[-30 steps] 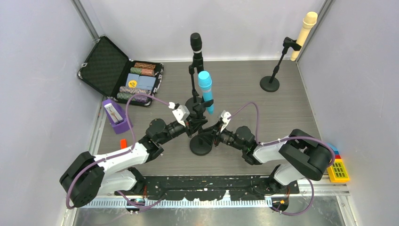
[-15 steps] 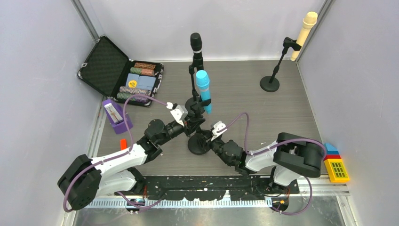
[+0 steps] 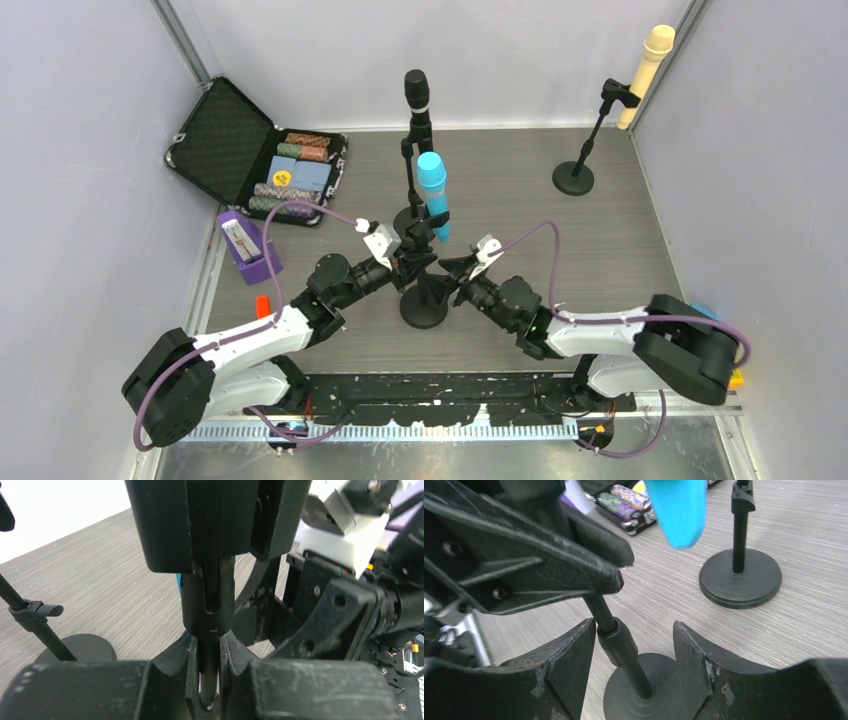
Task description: Remove the microphone from the stand
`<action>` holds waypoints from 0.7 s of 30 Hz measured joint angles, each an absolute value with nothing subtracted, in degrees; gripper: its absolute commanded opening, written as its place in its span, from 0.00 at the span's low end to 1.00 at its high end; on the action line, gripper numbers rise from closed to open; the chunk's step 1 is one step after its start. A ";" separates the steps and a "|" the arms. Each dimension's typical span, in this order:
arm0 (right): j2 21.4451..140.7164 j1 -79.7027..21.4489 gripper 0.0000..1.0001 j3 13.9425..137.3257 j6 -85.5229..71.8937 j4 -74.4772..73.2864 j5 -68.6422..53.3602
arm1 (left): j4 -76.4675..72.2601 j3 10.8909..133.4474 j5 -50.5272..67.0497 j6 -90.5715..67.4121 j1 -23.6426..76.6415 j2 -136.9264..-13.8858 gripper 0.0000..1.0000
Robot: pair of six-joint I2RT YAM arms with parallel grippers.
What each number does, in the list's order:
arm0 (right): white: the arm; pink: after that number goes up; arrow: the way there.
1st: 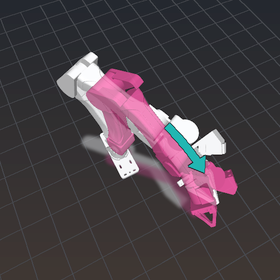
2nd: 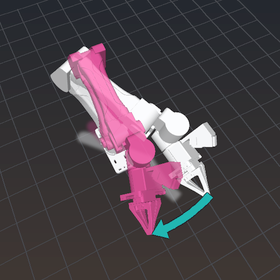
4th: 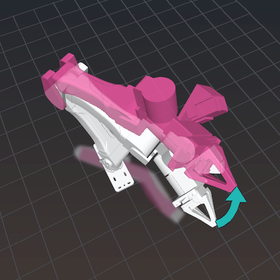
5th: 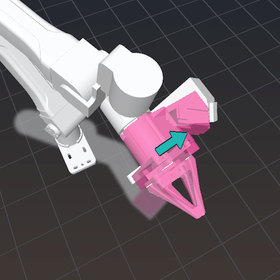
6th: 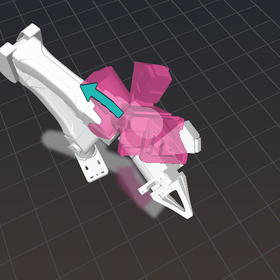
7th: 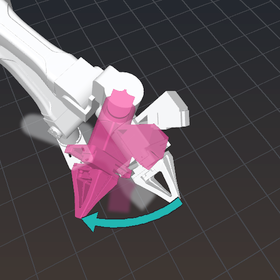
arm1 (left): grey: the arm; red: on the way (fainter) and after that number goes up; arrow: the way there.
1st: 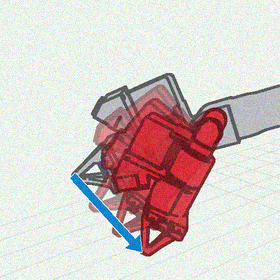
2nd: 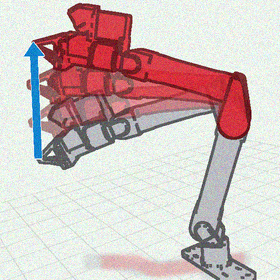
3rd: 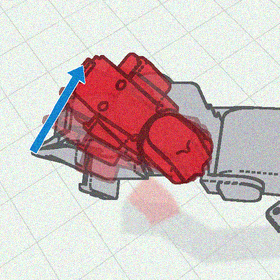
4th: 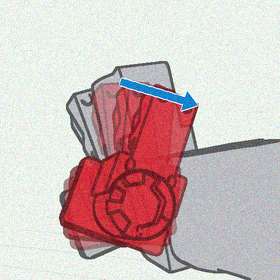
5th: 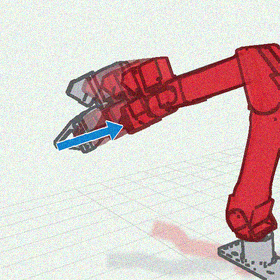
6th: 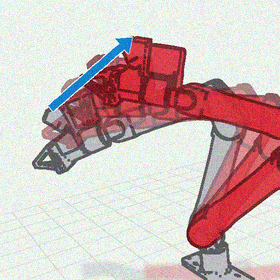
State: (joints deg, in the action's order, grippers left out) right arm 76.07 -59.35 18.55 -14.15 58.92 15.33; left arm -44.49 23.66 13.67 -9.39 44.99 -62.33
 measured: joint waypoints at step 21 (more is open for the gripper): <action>79.37 -46.59 0.57 19.18 -17.93 54.28 -17.96 | -44.56 23.66 15.03 -9.02 44.99 -62.43 0.00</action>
